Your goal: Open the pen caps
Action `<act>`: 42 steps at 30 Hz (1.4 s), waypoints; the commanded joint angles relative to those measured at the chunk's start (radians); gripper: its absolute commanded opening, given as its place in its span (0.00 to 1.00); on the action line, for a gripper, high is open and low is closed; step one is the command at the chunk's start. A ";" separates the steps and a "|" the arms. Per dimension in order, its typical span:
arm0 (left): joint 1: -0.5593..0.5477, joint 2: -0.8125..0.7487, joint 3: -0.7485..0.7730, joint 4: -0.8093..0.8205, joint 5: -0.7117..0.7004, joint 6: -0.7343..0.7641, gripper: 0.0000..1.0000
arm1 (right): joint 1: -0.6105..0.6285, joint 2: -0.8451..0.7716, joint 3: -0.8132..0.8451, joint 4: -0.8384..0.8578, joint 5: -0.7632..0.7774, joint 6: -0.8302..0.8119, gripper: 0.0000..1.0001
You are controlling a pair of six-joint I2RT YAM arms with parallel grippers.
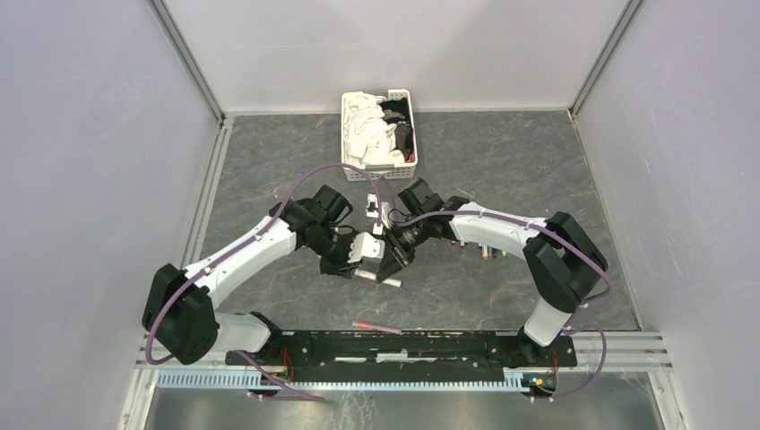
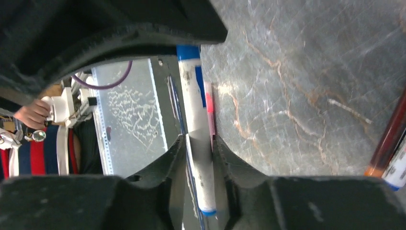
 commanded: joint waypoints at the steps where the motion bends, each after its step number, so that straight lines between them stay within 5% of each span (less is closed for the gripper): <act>1: -0.014 -0.008 0.044 -0.016 0.004 0.024 0.02 | 0.004 0.014 -0.008 0.205 -0.058 0.142 0.35; 11: -0.015 -0.024 0.098 -0.018 0.027 -0.007 0.02 | 0.041 0.080 -0.008 0.444 -0.072 0.350 0.36; 15: -0.014 -0.028 0.090 -0.021 -0.017 0.005 0.02 | 0.035 0.064 -0.032 0.418 -0.055 0.333 0.01; 32: 0.219 0.080 0.072 0.064 -0.274 0.146 0.02 | -0.107 -0.109 -0.227 0.141 0.098 0.108 0.00; 42: 0.219 0.180 -0.038 0.281 -0.317 -0.022 0.06 | -0.229 -0.136 -0.090 0.020 0.896 0.133 0.00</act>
